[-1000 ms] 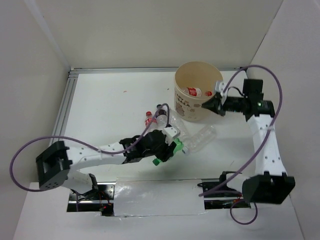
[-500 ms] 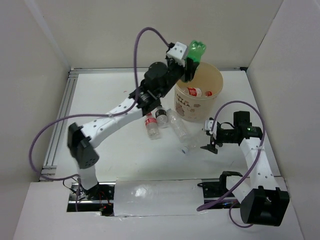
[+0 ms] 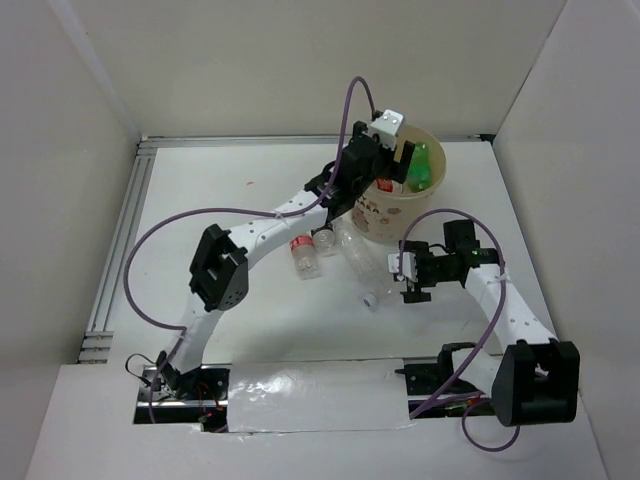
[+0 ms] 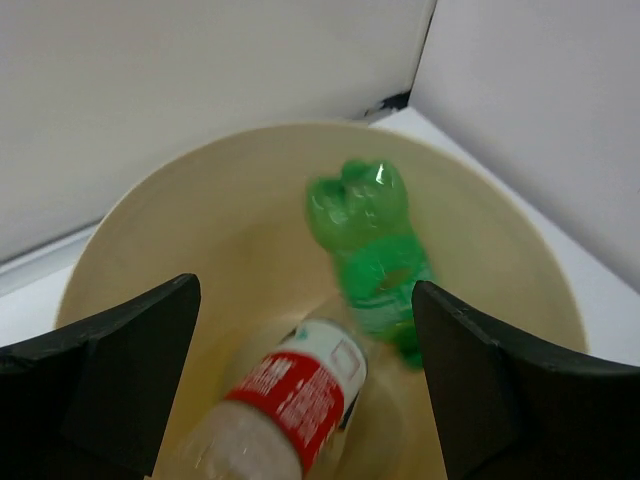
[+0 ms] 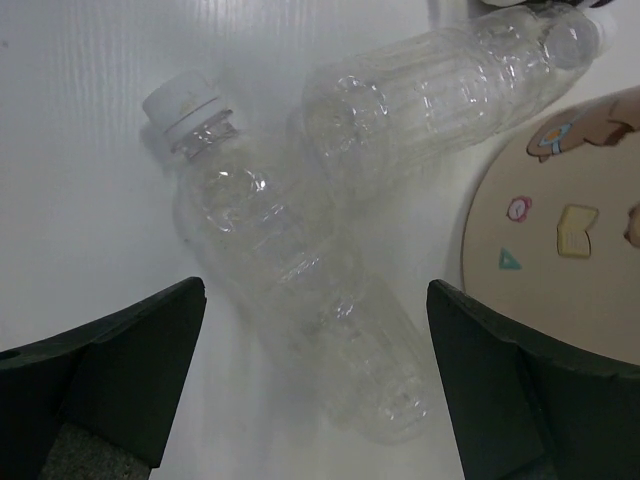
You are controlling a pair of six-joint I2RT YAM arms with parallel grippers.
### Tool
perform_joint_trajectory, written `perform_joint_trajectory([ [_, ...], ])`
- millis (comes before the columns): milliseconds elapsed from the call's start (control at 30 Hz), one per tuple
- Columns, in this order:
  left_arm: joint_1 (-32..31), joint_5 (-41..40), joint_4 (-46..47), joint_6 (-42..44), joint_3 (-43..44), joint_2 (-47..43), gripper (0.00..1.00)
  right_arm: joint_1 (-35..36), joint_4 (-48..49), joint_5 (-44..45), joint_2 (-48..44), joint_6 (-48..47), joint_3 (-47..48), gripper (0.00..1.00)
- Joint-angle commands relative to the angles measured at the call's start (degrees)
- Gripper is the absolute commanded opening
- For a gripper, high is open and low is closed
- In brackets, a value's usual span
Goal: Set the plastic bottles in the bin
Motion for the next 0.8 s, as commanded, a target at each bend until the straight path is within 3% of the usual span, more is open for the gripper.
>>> perform_joint_trajectory([
  [0, 0.4, -3.8, 4.3, -0.9, -5.4, -12.9, 1.0, 3.4, 9.6, 5.3, 3.2, -2.2, -1.2, 0.98],
  [167, 5.7, -7.9, -9.9, -13.7, -26.0, -28.7, 1.0, 8.9, 13.7, 12.1, 11.2, -5.7, -2.5, 0.98],
  [267, 8.5, -4.1, -16.9, -22.8, -40.0, -37.3, 1.0, 10.1, 12.0, 13.5, 16.3, -8.0, -2.0, 0.88],
  [333, 9.9, -1.9, -19.2, -27.6, -45.7, -41.7, 1.0, 10.1, 9.2, 14.4, 17.6, -10.0, -1.5, 0.67],
  [367, 10.9, -1.3, -20.6, -29.7, -52.7, -44.0, 1.0, 10.1, 6.3, 14.4, 17.0, -10.7, -0.1, 0.5],
  [400, 11.5, -1.3, -20.6, -29.7, -52.8, -44.1, 1.0, 10.1, 3.9, 13.7, 16.2, -10.7, -0.1, 0.5],
  [433, 11.5, -0.8, -20.6, -31.5, -54.7, -45.8, 1.0, 10.1, 0.8, 12.5, 15.1, -12.6, 1.6, 0.38],
  [600, 12.6, 3.7, -18.3, -34.0, -63.6, -48.1, 1.0, 11.8, -19.8, -1.1, 3.6, -14.4, 13.3, 0.21],
  [667, 12.6, 6.4, -17.7, -34.0, -64.1, -47.3, 1.0, 14.9, -23.3, -7.7, -0.8, -7.5, 21.1, 0.2],
  [767, 12.0, 8.4, -17.7, -35.7, -65.4, -44.6, 1.0, 18.0, -12.8, -12.2, -3.1, 12.0, 29.7, 0.2],
])
